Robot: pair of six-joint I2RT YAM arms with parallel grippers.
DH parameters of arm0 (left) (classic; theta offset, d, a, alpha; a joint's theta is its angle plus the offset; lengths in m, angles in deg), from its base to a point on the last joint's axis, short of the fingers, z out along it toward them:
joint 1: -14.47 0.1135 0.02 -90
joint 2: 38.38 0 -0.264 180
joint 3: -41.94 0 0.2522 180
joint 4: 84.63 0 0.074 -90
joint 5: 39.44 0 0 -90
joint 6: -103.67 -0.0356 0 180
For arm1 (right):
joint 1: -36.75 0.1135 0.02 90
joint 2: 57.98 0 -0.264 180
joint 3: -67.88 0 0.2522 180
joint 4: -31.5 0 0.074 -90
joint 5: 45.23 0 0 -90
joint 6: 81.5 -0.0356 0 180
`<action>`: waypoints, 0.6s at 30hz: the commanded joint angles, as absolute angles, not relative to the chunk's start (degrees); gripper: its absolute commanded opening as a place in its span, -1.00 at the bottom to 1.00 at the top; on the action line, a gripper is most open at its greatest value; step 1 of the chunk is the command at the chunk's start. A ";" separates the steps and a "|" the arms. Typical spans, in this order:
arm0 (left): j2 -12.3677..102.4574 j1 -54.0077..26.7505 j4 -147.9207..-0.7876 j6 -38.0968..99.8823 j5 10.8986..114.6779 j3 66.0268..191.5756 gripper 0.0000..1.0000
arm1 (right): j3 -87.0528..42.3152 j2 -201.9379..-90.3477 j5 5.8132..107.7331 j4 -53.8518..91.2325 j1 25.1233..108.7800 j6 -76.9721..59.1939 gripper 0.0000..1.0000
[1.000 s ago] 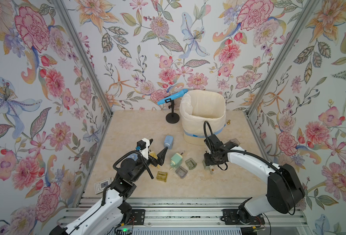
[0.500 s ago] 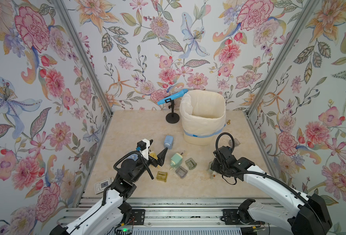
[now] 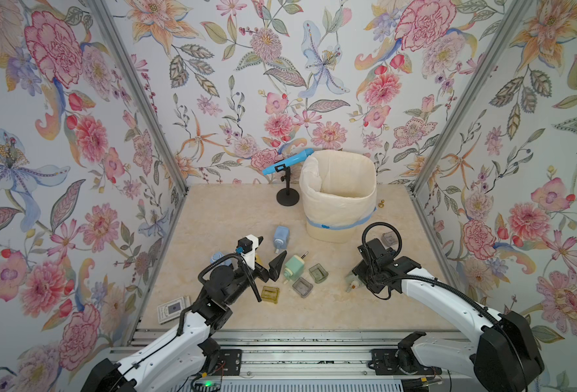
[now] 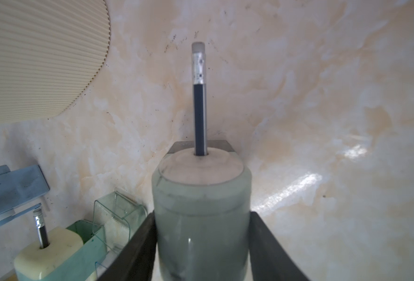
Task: Take out the pencil sharpener tray and clean the shavings
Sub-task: Adjust the pencil sharpener at the center of the board.
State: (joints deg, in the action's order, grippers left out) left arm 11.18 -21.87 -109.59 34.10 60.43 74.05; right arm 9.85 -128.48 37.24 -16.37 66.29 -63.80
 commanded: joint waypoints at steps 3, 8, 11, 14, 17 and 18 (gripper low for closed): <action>16.18 -27.21 -115.31 33.12 58.75 73.51 0.99 | 7.49 -129.75 40.58 -11.87 64.84 -66.16 0.33; 22.83 -32.67 -119.51 32.17 54.95 74.53 0.99 | 7.33 -128.02 41.50 -11.73 63.90 -64.77 0.58; 27.72 -34.90 -121.47 32.04 54.92 76.48 0.99 | 7.70 -126.07 42.15 -11.86 63.39 -64.00 0.63; 32.89 -36.69 -123.42 32.23 56.04 79.08 0.99 | 9.16 -122.93 42.35 -12.30 62.66 -63.61 0.64; 38.08 -39.24 -126.28 33.42 55.30 81.70 0.99 | 11.72 -118.56 42.32 -12.69 61.14 -62.69 0.64; 39.93 -40.75 -128.38 34.00 53.93 82.34 0.99 | 12.42 -116.84 42.02 -13.33 60.69 -61.99 0.64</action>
State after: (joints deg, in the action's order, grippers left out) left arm 36.84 -37.80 -121.68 33.11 55.88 79.53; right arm 10.29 -120.15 42.29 -11.56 61.85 -63.40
